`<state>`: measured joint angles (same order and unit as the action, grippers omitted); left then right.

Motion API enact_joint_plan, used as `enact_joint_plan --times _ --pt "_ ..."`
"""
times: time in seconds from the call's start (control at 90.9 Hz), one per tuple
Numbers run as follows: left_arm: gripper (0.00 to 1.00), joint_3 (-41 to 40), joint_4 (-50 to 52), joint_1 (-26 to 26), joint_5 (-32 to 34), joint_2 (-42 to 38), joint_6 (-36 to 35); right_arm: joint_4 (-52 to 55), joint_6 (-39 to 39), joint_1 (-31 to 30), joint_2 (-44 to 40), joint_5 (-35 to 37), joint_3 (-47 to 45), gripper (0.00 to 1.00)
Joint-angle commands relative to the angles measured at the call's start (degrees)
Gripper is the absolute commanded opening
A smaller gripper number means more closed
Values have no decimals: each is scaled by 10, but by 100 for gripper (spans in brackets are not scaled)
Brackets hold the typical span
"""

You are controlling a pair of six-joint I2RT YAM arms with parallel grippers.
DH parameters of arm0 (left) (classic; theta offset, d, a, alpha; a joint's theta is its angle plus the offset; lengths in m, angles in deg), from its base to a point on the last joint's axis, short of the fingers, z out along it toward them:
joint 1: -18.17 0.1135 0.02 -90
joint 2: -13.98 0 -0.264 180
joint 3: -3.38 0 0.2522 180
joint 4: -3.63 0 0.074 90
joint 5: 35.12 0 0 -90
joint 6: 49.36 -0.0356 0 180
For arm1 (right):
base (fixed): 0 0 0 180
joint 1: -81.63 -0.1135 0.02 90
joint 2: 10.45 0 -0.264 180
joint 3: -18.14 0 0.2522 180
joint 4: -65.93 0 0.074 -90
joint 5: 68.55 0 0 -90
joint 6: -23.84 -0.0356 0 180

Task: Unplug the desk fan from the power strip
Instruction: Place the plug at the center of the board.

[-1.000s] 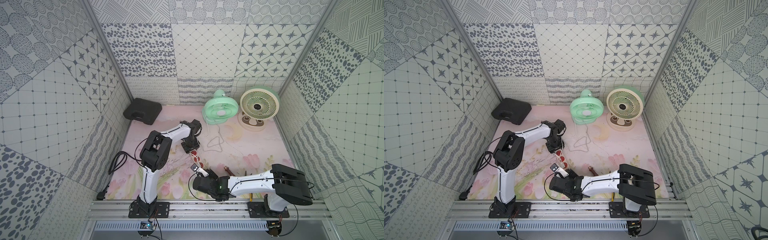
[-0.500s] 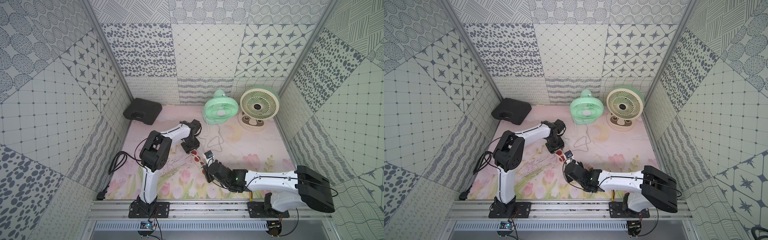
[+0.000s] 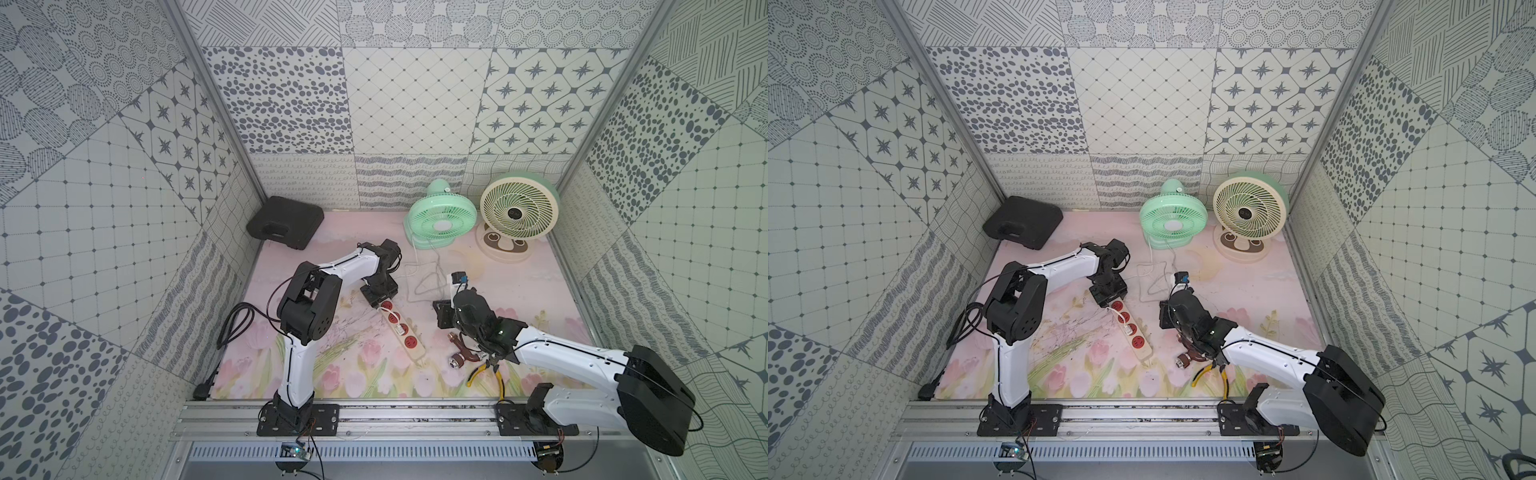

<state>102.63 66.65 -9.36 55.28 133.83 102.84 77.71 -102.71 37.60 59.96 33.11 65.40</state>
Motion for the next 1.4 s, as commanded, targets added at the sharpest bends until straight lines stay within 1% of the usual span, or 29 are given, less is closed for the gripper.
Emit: enact_joint_plan --times 0.0,0.22,0.297,0.385,0.473,0.572,0.671,0.704,0.781,0.825,0.869,1.012,1.144,1.233,1.321,1.387 --pt "0 -38 90 15 84 24 5 -8 -28 66 -9 -35 -14 0" --pt "0 -45 89 18 86 16 5 -32 -82 203 11 -54 -29 0" --pt "0 -47 87 19 85 15 5 -49 -94 249 31 -76 -39 0" --pt "0 -48 87 20 86 16 5 -58 -96 296 67 -112 -30 0" --pt "0 -48 88 20 85 15 6 -71 -92 328 103 -153 -29 0" --pt "0 -47 92 21 84 17 12 -72 -82 344 136 -186 -4 0" --pt "0 -46 93 21 82 16 13 -60 -75 347 155 -192 7 12" --pt "0 -45 94 21 82 16 14 -52 -71 347 157 -190 10 19" --pt "0 -44 99 21 82 15 16 -35 -63 347 151 -178 14 39" --pt "0 -42 102 21 82 15 19 -23 -58 347 144 -169 17 47" --pt "0 -39 107 22 81 15 20 -8 -53 346 135 -163 19 53" --pt "0 -23 126 22 77 25 20 14 -46 336 90 -149 11 61" --pt "0 -20 133 22 80 29 19 36 -33 306 47 -127 8 63" --pt "0 -12 146 22 84 35 19 31 -16 272 16 -111 -3 62" --pt "0 -9 152 22 88 37 20 6 17 216 -25 -72 -21 61" --pt "0 -7 154 22 87 40 19 -14 47 172 -48 -60 -32 60"
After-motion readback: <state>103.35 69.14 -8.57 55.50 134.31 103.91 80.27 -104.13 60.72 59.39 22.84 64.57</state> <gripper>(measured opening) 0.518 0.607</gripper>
